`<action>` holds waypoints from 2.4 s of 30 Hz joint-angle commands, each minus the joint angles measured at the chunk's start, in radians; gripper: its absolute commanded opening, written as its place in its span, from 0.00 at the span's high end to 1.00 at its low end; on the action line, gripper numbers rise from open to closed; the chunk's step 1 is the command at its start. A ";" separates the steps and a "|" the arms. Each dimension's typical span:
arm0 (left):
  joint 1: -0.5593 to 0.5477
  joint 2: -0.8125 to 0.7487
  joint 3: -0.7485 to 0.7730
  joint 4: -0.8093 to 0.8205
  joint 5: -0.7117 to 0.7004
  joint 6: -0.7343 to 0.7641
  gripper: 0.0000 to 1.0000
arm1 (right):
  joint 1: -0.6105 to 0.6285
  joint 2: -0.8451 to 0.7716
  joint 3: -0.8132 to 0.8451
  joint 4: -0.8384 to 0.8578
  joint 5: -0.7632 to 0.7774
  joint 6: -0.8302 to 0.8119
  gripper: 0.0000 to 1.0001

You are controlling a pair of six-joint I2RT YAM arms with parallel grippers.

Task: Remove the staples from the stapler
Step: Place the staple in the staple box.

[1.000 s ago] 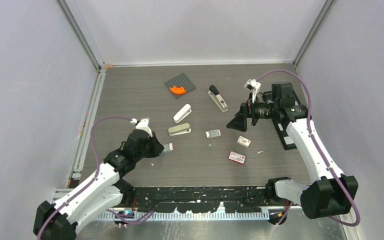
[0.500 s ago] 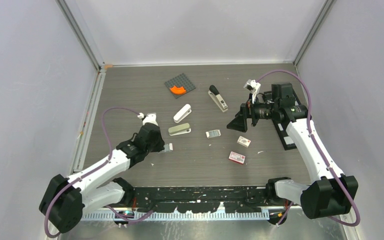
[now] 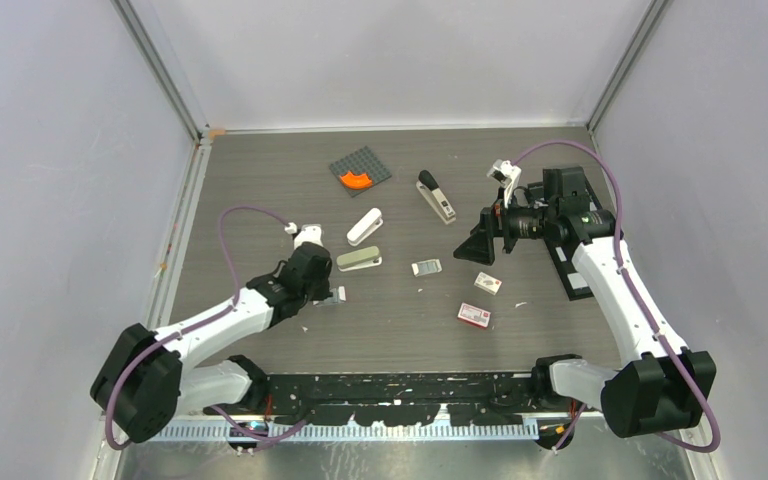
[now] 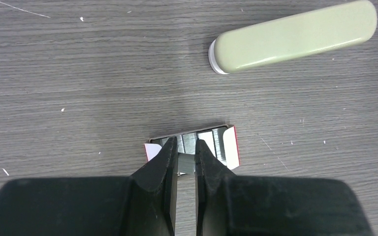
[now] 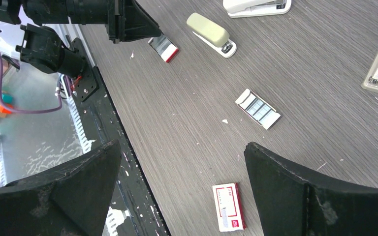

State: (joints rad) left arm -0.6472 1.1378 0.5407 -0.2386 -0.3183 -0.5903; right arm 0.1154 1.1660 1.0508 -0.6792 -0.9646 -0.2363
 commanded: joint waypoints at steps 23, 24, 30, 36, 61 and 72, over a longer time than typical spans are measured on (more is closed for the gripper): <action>-0.009 -0.004 0.005 0.029 -0.044 0.016 0.90 | -0.007 0.004 0.005 0.008 -0.013 -0.027 0.00; -0.010 -0.003 0.004 0.027 -0.045 0.015 0.90 | -0.009 0.004 0.005 0.009 -0.014 -0.027 0.00; -0.012 -0.003 -0.002 0.018 -0.056 0.012 0.90 | -0.010 0.004 0.005 0.009 -0.020 -0.026 0.00; -0.017 -0.026 -0.013 0.007 -0.066 0.004 0.90 | -0.012 0.004 0.005 0.009 -0.023 -0.025 0.00; -0.018 0.022 -0.029 0.036 -0.038 -0.005 0.89 | -0.016 0.004 0.003 0.009 -0.036 -0.022 0.00; -0.017 0.040 -0.025 0.036 -0.027 -0.005 0.85 | -0.017 0.002 0.005 0.009 -0.039 -0.023 0.00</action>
State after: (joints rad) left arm -0.6613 1.1664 0.5171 -0.2356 -0.3466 -0.5934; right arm 0.1024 1.1721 1.0508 -0.6815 -0.9783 -0.2497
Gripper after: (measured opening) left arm 0.151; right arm 0.995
